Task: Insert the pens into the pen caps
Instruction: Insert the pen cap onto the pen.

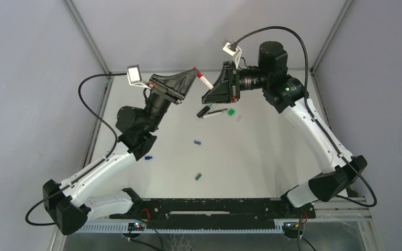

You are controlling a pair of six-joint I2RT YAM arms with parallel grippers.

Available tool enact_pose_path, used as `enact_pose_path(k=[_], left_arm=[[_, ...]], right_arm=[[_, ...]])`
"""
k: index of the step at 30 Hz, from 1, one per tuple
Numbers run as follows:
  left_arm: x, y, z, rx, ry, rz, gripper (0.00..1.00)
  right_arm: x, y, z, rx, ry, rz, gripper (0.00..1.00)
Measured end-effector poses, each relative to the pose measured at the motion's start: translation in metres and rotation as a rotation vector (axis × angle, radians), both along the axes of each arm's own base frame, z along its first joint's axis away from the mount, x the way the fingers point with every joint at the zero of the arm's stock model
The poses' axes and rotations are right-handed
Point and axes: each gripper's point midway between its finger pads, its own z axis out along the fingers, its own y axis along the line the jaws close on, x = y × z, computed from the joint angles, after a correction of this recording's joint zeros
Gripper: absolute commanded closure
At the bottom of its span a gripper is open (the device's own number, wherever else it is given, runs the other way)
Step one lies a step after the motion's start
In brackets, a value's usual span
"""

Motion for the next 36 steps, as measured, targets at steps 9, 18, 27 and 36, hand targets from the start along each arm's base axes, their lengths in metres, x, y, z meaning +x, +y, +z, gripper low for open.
enact_pose_path(k=[9,18,27,36], left_arm=[[-0.01,-0.02,-0.019,0.081,0.034,-0.084,0.63],[-0.016,-0.018,-0.024,0.106,0.026,-0.088,0.3],[-0.044,0.022,-0.017,0.14,-0.106,0.027,0.0],[-0.032,0.049,0.005,0.07,-0.1,0.097,0.02]], right_arm=[[0.005,0.001,0.006,0.029,-0.043,-0.009,1.0],[0.009,-0.002,0.008,0.042,-0.046,-0.015,1.0],[0.006,-0.009,0.008,0.059,-0.041,0.014,1.0],[-0.007,-0.012,0.01,0.074,-0.05,0.063,1.0]])
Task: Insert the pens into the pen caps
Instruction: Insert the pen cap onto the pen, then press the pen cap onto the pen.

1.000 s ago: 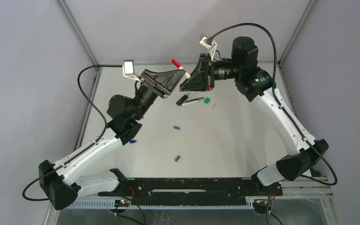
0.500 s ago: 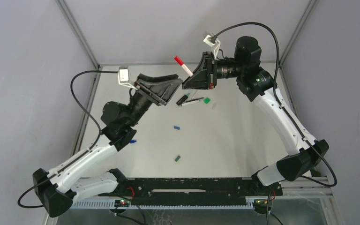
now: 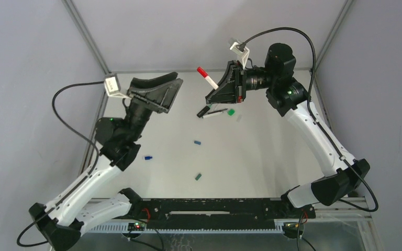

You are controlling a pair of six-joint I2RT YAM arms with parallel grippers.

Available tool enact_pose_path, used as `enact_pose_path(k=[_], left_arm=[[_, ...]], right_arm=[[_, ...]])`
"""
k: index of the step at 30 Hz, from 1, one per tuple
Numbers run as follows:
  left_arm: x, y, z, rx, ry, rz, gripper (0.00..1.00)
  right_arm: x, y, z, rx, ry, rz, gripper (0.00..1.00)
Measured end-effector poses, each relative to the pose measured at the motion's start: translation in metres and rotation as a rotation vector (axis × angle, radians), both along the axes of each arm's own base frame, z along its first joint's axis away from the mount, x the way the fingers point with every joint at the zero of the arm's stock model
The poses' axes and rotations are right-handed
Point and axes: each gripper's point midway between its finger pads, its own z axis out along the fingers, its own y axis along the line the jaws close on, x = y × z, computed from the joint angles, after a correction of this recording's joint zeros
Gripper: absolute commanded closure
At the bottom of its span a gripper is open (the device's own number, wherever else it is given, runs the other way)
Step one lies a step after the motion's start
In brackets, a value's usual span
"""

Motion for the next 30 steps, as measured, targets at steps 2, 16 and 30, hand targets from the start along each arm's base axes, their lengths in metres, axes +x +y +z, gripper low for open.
enact_pose_path(k=[2,16,30], left_arm=[[0.006,-0.006,0.004,-0.009,0.016,-0.015,0.06],[0.028,-0.035,0.007,-0.05,0.098,-0.122,0.26],[0.035,-0.049,0.013,-0.065,0.115,-0.186,0.37]], right_arm=[[-0.002,0.0,0.0,0.001,-0.003,0.007,1.0],[-0.007,0.001,-0.003,-0.001,0.0,0.016,1.0],[-0.012,0.003,-0.004,-0.006,0.003,0.026,1.0]])
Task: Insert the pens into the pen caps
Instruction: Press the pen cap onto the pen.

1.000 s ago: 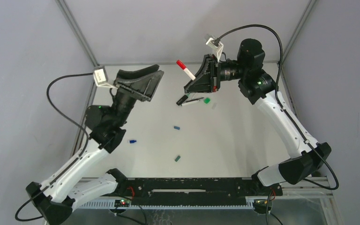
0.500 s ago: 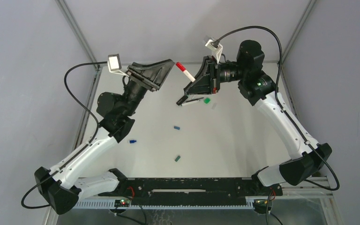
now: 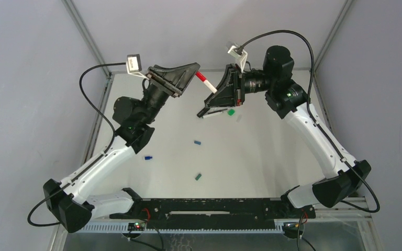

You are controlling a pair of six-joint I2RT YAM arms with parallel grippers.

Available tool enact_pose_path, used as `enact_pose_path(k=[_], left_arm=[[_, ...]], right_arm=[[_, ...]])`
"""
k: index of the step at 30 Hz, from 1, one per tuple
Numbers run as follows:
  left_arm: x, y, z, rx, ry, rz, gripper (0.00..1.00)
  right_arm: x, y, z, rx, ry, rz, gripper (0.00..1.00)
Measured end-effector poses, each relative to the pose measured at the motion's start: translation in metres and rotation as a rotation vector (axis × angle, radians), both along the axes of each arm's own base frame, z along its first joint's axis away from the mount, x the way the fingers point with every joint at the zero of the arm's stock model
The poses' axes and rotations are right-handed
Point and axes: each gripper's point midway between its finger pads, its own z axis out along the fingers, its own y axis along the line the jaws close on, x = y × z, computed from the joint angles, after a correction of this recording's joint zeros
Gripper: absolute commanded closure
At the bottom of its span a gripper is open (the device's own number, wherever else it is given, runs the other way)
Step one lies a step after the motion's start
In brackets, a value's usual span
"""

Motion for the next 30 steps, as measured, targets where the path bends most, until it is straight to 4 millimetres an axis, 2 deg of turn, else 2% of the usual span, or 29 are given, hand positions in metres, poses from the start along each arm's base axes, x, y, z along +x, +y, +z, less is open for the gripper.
enact_pose_path(k=[11,20,24,30], left_arm=[[-0.002,-0.006,0.01,-0.009,-0.013,-0.03,0.46],[0.0,-0.017,0.002,0.007,0.002,-0.06,0.55],[-0.001,-0.019,0.001,0.006,0.007,-0.07,0.66],[-0.004,-0.02,0.002,0.0,0.002,-0.081,0.97]], right_arm=[[0.003,0.002,-0.003,-0.008,0.004,-0.019,1.0],[0.004,0.002,-0.004,-0.013,0.008,-0.026,1.0],[0.004,0.002,-0.005,-0.014,0.009,-0.026,1.0],[0.004,0.001,-0.006,-0.019,0.014,-0.029,1.0]])
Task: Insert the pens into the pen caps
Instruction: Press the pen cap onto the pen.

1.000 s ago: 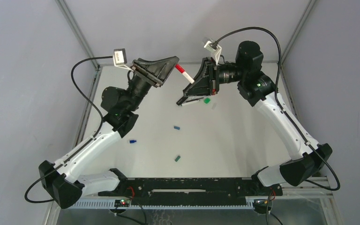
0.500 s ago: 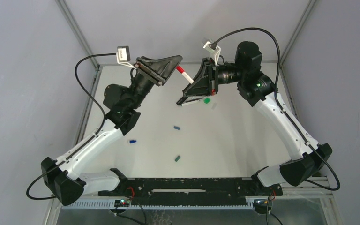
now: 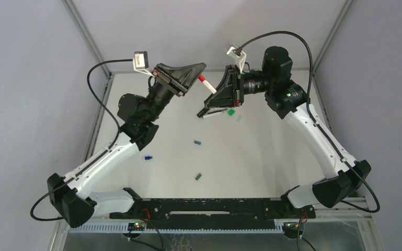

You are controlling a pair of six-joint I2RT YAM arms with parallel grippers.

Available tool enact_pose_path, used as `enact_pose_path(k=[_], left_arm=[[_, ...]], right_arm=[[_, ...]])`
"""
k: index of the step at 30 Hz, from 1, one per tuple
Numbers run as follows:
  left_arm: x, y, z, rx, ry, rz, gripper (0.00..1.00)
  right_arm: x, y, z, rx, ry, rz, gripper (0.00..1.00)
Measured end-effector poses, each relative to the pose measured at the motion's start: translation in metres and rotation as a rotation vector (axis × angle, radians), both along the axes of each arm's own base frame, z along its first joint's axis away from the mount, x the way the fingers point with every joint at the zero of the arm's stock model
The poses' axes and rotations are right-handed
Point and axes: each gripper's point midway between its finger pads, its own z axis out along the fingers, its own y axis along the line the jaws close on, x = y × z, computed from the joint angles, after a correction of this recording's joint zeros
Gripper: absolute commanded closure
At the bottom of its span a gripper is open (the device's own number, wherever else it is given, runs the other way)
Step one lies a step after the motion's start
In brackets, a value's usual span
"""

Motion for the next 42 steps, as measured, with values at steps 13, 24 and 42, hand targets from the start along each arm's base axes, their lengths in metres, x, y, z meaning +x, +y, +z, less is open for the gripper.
enact_pose_path(k=[13,24,42], left_arm=[[0.005,-0.012,-0.005,0.03,-0.006,-0.004,1.0],[0.005,-0.029,0.005,0.084,-0.039,0.015,1.0],[0.009,-0.053,0.043,0.029,-0.143,0.003,1.0]], right_arm=[[0.006,-0.007,-0.004,-0.016,0.02,-0.019,1.0],[0.012,-0.019,0.009,-0.05,-0.043,-0.081,1.0],[0.015,-0.037,0.059,0.032,-0.048,0.063,1.0]])
